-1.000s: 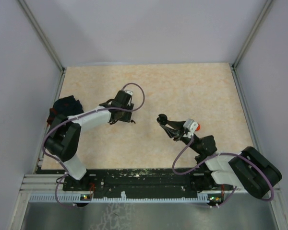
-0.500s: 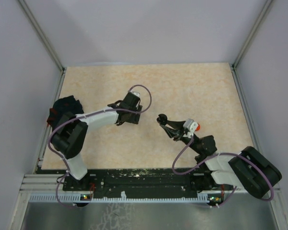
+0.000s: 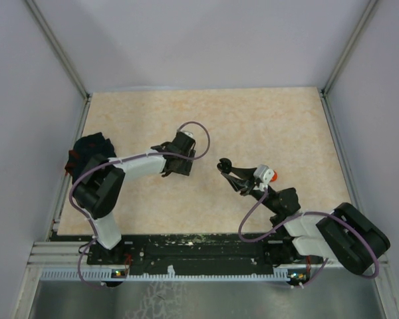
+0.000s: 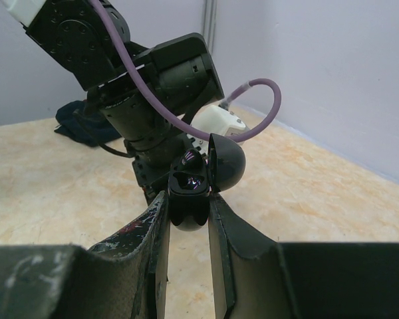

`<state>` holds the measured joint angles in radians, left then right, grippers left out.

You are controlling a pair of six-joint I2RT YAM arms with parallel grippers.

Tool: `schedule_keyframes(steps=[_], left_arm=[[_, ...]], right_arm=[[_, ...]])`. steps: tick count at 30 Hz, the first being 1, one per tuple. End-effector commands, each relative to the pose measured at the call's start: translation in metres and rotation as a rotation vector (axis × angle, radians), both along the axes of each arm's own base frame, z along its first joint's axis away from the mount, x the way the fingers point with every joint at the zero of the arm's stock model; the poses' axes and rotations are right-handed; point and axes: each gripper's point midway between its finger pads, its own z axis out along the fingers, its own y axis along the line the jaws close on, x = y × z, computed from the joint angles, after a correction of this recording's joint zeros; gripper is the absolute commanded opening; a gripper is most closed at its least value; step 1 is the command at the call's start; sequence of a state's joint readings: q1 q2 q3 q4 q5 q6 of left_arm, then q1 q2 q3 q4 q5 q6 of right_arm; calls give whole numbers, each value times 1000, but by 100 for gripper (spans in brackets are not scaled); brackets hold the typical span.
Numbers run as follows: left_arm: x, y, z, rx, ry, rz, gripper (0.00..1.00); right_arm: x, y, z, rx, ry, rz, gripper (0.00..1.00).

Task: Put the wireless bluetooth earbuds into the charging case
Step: Pick up the earbud from the center of the board.

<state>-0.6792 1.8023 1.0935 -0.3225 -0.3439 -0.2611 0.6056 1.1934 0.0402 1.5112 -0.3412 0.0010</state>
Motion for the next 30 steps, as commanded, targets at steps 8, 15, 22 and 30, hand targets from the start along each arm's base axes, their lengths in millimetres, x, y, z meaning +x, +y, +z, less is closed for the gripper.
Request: schedule_keyframes(steps=[8, 15, 22, 30], left_arm=[[-6, -2, 21, -18, -29, -60, 72], [1, -28, 33, -99, -25, -102, 59], [8, -36, 21, -96, 0, -92, 46], [18, -43, 15, -81, 15, -101, 35]], right_arm=[[-3, 1, 20, 43, -57, 14, 0], [-3, 1, 21, 45, -57, 14, 0], [-3, 1, 20, 43, -55, 12, 0], [-2, 0, 20, 43, -55, 10, 0]])
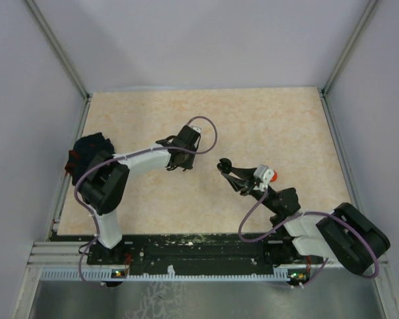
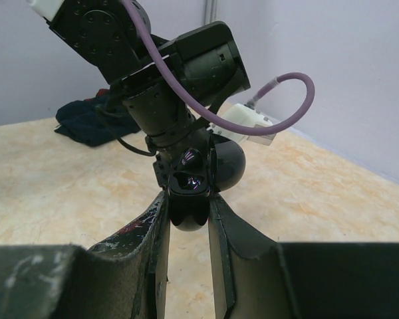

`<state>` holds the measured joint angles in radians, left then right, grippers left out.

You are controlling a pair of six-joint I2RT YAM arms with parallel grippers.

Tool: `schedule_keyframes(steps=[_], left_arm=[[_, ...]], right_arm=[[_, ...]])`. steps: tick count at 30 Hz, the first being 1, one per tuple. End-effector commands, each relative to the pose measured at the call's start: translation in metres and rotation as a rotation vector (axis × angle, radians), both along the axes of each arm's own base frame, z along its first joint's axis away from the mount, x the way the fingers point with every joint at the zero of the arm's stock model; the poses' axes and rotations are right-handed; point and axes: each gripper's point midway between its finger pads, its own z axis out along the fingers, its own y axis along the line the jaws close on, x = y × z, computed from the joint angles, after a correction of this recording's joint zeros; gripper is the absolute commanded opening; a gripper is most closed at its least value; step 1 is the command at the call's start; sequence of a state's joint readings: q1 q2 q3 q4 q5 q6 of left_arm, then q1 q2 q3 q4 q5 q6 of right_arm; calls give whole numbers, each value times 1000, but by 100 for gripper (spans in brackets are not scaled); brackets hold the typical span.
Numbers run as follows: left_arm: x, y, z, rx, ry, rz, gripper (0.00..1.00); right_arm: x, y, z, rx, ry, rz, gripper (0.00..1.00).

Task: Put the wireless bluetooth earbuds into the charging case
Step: Pick up the earbud from the center of the board.

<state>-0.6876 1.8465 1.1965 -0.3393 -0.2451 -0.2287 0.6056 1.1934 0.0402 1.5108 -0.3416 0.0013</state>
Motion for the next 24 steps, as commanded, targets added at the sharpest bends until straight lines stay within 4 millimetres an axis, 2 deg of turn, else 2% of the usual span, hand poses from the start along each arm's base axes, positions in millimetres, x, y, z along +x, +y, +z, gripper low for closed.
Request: schedule_keyframes(steps=[1, 6, 15, 24], left_arm=[[10, -10, 4, -7, -1, -11, 34], [9, -6, -3, 8, 29, -4, 30], [5, 0, -9, 26, 66, 3, 32], [6, -3, -15, 21, 87, -9, 32]], right_arm=[[-2, 0, 20, 43, -55, 10, 0], [-2, 0, 20, 43, -54, 9, 0], [-2, 1, 20, 43, -53, 13, 0], [-2, 1, 20, 45, -54, 14, 0]])
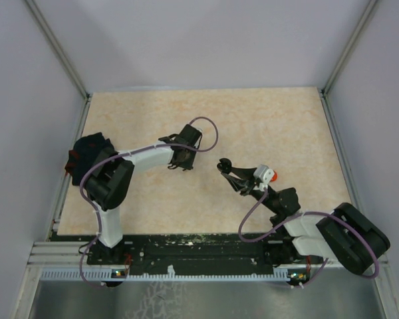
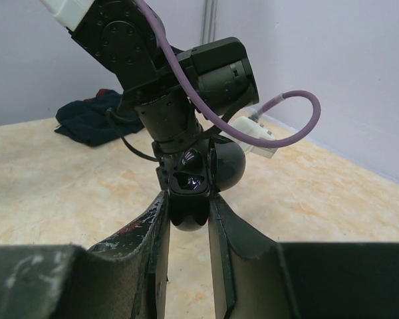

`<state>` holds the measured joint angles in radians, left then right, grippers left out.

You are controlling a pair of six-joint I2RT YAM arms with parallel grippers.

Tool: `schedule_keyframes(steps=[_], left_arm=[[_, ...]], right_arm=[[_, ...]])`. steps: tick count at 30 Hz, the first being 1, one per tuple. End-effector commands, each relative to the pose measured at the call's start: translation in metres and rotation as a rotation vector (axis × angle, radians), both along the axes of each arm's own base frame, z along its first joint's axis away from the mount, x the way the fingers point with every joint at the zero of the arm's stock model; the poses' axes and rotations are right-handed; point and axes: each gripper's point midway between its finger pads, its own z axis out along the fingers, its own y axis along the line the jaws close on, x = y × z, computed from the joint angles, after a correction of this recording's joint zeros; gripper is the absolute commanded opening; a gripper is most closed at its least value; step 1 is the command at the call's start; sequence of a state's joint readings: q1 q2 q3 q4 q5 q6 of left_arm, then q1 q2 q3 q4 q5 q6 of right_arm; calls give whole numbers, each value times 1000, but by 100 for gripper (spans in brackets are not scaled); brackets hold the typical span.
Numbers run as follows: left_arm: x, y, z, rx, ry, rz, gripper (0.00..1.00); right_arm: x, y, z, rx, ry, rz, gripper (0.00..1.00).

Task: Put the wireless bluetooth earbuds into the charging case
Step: Pick up the earbud from the center of the board.

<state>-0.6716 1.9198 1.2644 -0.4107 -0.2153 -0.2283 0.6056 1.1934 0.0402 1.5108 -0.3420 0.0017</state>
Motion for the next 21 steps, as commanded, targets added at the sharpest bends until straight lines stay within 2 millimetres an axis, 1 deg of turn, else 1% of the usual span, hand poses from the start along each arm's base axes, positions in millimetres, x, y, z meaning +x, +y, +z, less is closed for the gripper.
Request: schedule_keyframes(steps=[1, 10, 15, 21], left_arm=[[5, -4, -2, -4, 16, -8, 32], [1, -1, -6, 4, 42, -5, 29], [-3, 2, -4, 13, 52, -5, 32], [-4, 2, -2, 12, 56, -7, 32]], right_arm=[[-2, 1, 20, 45, -55, 13, 0], [-3, 0, 21, 46, -56, 11, 0], [-3, 0, 22, 47, -59, 11, 0], [-3, 0, 22, 47, -59, 13, 0]])
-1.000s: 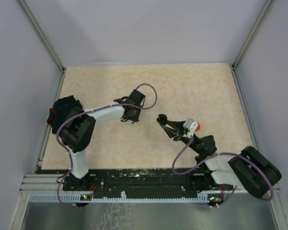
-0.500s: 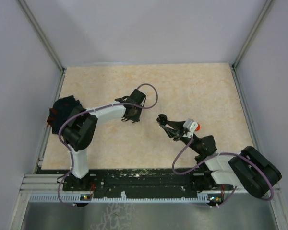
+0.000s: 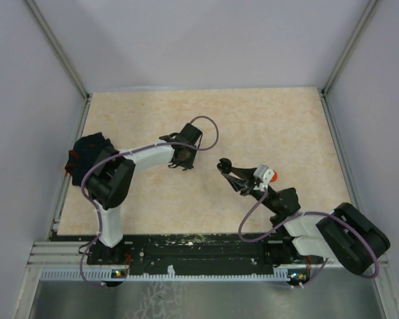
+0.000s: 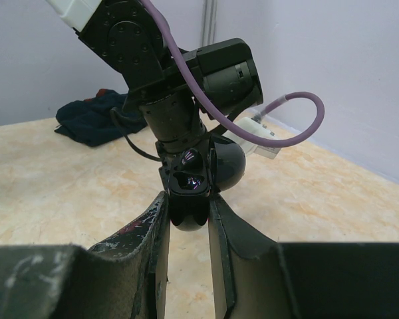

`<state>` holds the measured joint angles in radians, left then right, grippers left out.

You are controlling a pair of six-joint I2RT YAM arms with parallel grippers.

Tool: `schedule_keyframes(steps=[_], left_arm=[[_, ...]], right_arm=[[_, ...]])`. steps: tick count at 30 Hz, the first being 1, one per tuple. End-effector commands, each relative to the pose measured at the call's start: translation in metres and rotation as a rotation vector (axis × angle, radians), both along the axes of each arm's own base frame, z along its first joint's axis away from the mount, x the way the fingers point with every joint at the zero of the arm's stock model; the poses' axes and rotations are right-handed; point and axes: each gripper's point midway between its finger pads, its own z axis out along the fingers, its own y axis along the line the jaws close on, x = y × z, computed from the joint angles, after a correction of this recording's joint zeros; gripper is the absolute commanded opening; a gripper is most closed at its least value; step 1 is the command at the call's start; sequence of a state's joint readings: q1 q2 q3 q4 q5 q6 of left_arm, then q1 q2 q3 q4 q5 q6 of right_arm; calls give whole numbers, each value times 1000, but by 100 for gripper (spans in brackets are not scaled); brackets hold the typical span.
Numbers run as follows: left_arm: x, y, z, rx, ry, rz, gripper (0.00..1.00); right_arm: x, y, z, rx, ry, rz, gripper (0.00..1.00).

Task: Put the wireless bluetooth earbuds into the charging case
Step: Pick up the earbud from the center of the board.

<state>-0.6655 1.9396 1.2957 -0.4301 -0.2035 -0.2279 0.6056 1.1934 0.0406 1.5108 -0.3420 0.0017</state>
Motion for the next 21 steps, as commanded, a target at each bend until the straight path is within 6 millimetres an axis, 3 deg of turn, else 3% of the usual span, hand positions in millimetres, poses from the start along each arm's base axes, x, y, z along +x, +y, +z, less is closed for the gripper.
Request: schedule_keyframes(steps=[1, 12, 21], left_arm=[[-6, 4, -2, 16, 42, -6, 32], [-7, 3, 4, -14, 25, -9, 18], [-2, 1, 44, -157, -86, -6, 13]], right_arm=[[-3, 0, 22, 48, -59, 13, 0], [-4, 0, 22, 48, -60, 12, 0], [-4, 0, 22, 47, -59, 15, 0]])
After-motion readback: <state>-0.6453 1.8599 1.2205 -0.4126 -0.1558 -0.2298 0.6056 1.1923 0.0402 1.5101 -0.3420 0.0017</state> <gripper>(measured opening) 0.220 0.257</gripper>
